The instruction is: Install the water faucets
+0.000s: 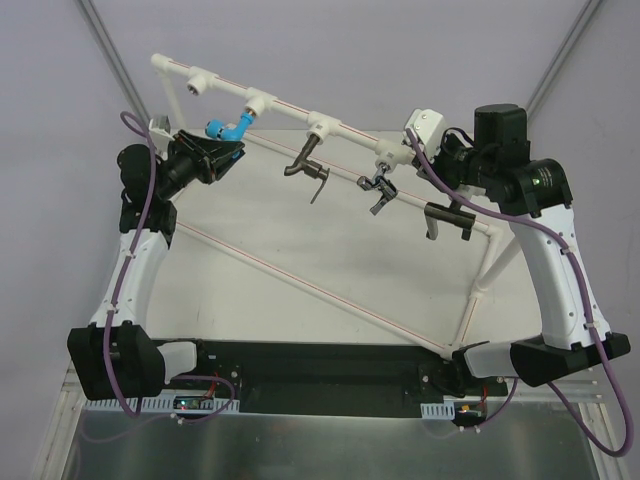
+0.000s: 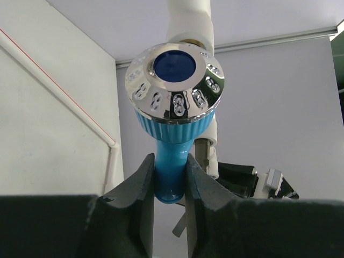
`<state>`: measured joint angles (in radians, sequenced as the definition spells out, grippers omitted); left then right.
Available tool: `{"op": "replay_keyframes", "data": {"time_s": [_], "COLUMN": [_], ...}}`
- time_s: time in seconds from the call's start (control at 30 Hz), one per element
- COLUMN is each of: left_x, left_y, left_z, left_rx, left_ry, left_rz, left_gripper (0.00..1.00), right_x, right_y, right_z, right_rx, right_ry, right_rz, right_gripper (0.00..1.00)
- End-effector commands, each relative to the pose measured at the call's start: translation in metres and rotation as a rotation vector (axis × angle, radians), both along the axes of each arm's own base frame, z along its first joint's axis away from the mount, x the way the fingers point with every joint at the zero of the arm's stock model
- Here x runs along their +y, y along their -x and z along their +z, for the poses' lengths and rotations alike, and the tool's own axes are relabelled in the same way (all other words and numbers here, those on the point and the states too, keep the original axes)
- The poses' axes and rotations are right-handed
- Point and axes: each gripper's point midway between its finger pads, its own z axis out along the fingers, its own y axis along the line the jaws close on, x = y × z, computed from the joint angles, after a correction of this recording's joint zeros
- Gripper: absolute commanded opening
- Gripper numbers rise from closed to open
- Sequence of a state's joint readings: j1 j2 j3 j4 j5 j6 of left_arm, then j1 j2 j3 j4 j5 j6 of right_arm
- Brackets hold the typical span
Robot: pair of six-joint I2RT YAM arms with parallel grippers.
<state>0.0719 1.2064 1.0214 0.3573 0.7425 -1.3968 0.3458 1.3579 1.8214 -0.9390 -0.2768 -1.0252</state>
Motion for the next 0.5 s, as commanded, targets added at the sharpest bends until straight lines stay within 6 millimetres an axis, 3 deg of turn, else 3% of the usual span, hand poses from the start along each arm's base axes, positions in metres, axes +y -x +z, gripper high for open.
{"op": "replay_keyframes", "data": {"time_s": [0.0,0.47], "left_x": [-0.002,0.001], "left_y": [-0.003,-0.009], "left_z": [0.023,0.007], "left_rx": [-0.093,-0.097], "left_ry": [-0.052,-0.167], "left_rz": [0.003,0.019], "left_gripper": [0.0,0.0], "right_x": [0.006,0.011], "right_y": [0.024,0.03], "right_z": [-0.006,-0.006], "right_rx": [0.081,0.079], "right_ry": [-0.059,-0.047], "right_rz": [-0.008,0.021], "right_gripper": [0.01,0.01]}}
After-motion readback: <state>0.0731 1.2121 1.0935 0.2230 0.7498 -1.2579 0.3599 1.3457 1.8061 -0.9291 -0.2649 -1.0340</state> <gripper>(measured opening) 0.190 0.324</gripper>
